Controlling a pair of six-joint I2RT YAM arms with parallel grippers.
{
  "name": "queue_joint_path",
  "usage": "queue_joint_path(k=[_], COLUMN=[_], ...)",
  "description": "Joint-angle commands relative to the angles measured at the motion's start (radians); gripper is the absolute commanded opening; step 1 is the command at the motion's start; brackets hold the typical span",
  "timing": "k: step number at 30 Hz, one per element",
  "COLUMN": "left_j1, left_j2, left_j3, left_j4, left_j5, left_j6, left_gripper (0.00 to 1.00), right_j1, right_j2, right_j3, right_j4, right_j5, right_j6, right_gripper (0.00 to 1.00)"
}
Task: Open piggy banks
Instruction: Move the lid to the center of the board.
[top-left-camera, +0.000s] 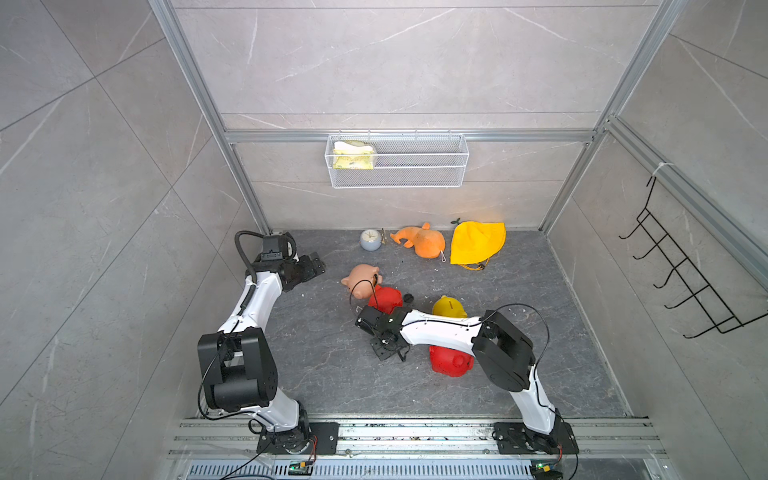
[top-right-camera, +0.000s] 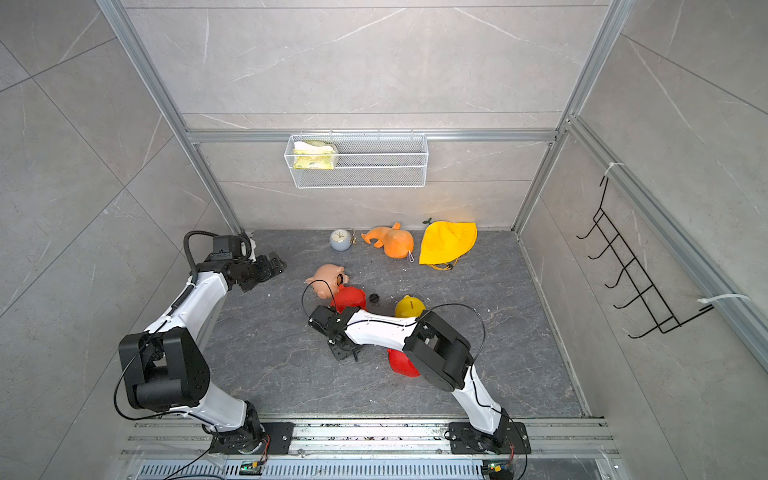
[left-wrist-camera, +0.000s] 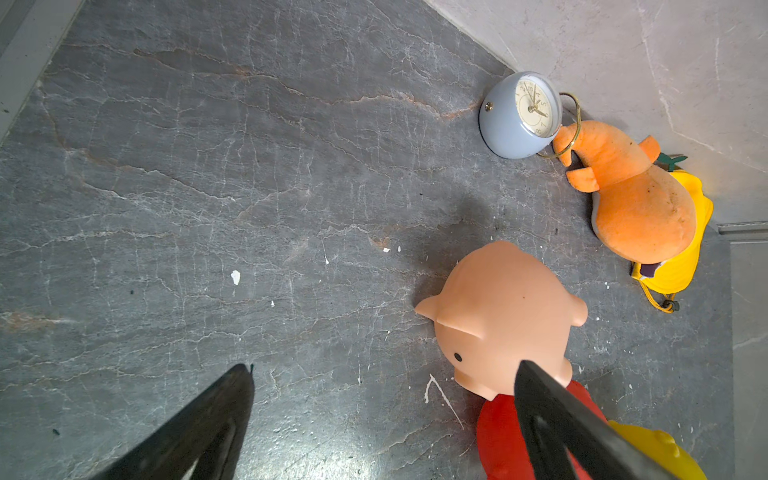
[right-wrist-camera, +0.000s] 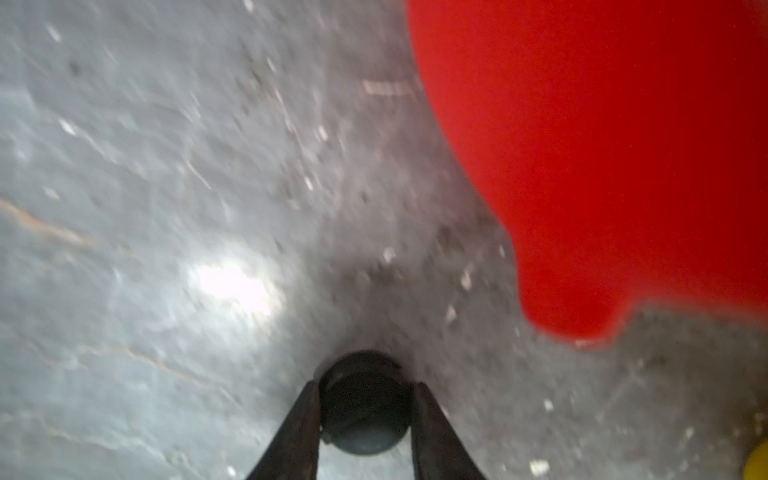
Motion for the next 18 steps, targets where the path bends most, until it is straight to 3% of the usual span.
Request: queue_joint_path(k=[1,8,18], left_j1=[0.002,0.002,0.000], left_j2=[-0.037,-0.042,-0.045], left_j3=[-0.006,-0.011,-0.014], left_j4=[0.022,0.031,0.040], left_j5=[0.032,0.072,0.098], left_j6=[-0.022,-0.028,-0.035], left_gripper=[0.99,1.00,0.99], right_j1=[-0.034,-0.185,-0.316], right_j2=[-0.032,-0.056,0.053], right_j3=[-0.091,-0.148,0.003], right_j4=[0.010,0.106,0.114], right_j5=[-0.001,-0.035,0.009], right_j6=[0.041,0.038,-0.011], right_gripper=[0.36,0.36,0.38])
